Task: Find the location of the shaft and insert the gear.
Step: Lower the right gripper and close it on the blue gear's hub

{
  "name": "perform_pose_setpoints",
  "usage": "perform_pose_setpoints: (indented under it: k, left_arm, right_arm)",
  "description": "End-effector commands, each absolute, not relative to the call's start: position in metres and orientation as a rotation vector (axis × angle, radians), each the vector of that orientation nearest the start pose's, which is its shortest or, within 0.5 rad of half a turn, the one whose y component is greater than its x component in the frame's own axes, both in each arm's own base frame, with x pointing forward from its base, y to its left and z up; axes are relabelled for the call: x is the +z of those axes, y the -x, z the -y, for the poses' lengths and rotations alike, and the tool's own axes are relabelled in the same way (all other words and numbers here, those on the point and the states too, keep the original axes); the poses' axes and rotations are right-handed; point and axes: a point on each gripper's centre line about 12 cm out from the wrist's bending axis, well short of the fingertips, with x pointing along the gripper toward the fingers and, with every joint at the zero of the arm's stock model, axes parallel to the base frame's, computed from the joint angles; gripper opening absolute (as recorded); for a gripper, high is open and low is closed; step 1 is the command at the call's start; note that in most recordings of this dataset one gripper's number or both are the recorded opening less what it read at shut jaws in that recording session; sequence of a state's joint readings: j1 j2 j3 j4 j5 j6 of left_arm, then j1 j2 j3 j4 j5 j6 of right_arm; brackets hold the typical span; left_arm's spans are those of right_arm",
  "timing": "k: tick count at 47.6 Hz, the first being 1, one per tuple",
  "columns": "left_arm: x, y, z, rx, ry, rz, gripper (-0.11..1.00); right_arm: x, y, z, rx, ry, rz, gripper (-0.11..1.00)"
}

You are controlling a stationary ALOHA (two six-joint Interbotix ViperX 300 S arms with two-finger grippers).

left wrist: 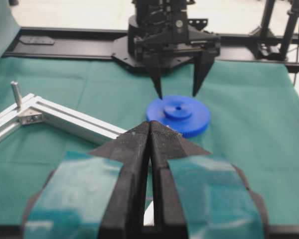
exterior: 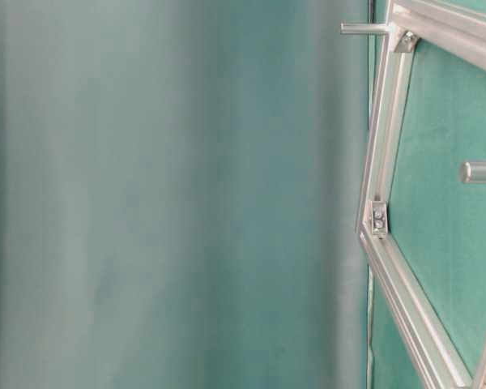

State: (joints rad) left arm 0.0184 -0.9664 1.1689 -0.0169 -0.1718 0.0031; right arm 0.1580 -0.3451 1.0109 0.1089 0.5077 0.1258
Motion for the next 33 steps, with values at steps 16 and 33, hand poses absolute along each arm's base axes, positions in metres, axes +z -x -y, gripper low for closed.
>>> perform_pose_setpoints:
  k: [16,33]
  left_arm:
    - [0.292,-0.202,-0.006,0.031,0.017,-0.009,0.01]
    - [0.291,-0.203,-0.006,0.029,0.018,-0.017,0.01]
  right_arm:
    - [0.124,-0.241,-0.045,0.053,-0.133,-1.169,0.93]
    - [0.115,-0.244,-0.046,0.05,-0.131,-1.181,0.93]
